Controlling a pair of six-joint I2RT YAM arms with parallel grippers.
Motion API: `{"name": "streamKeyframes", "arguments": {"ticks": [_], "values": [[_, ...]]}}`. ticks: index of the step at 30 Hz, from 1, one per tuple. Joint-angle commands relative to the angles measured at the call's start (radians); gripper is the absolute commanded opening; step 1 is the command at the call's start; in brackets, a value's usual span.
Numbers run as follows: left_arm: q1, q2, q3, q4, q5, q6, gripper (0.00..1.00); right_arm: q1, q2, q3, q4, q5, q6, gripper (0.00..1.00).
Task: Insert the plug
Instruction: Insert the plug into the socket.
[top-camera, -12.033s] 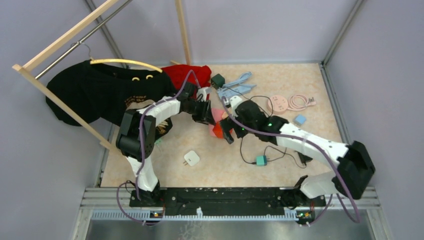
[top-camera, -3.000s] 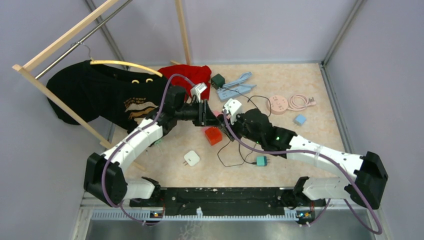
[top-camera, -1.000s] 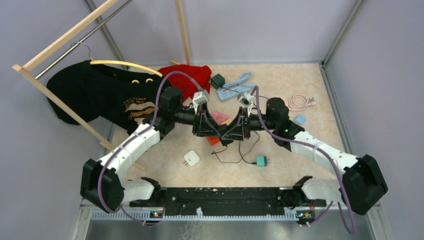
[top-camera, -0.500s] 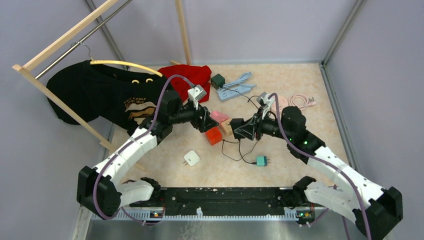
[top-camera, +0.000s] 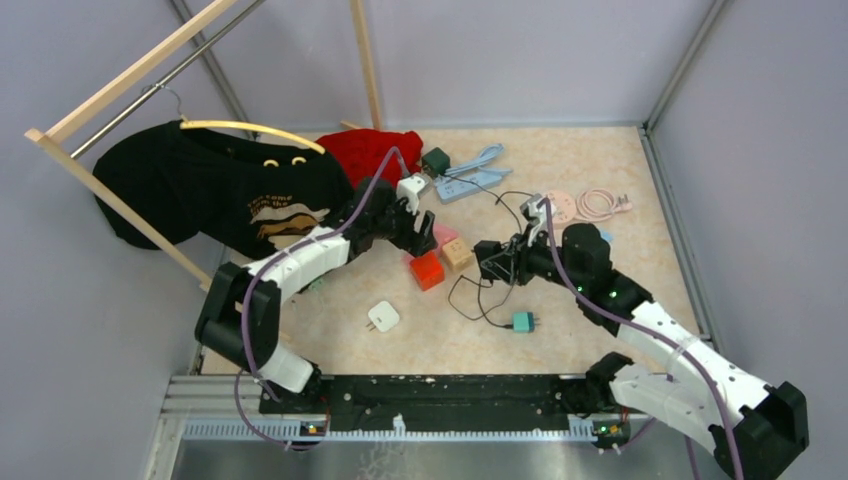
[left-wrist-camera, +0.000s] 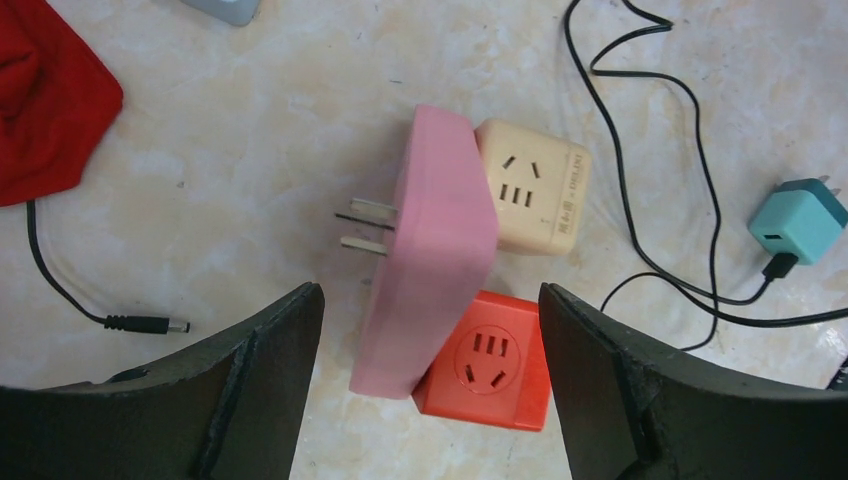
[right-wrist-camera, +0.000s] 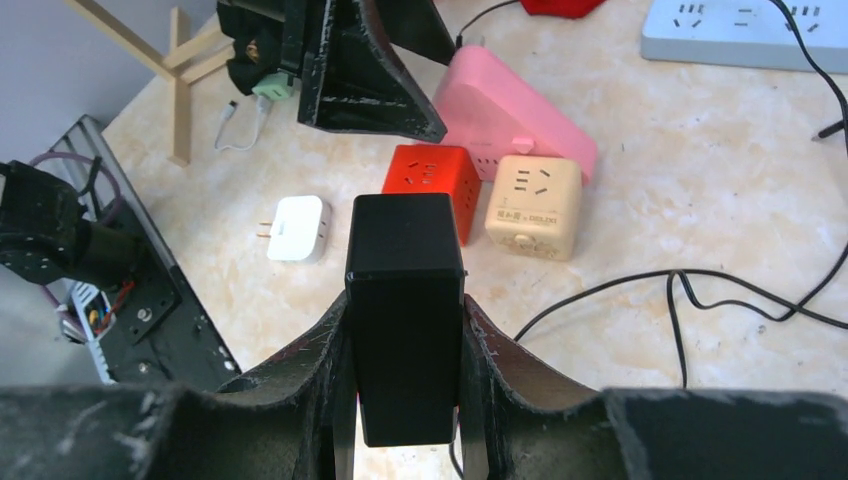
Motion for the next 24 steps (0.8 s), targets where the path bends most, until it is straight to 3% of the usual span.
{"name": "streamKeyframes", "arguments": {"ticks": [1,9,11,15,20,24], "values": [[-0.003,0.081,0.077,0.043,-0.022,0.038,0.84,0.010,-0.021,-0.002,0.038,0.051,-0.025,0.00],[-0.001,0.188,0.145,0.048,-0.004,0.048,0.80,0.057,-0.038,-0.030,0.050,0.073,-0.043,0.00],[0.002,0.205,0.159,0.045,0.028,0.048,0.71,0.058,-0.034,-0.029,0.060,0.074,-0.034,0.00],[0.013,0.231,0.200,-0.020,0.088,-0.001,0.27,0.071,-0.005,-0.034,0.069,0.064,-0.029,0.00],[0.073,0.240,0.251,-0.095,0.220,-0.142,0.18,0.146,0.060,-0.039,0.112,0.102,-0.086,0.00],[0.188,0.263,0.223,-0.040,0.414,-0.369,0.09,0.238,0.182,0.049,0.017,0.287,-0.175,0.00]]}}
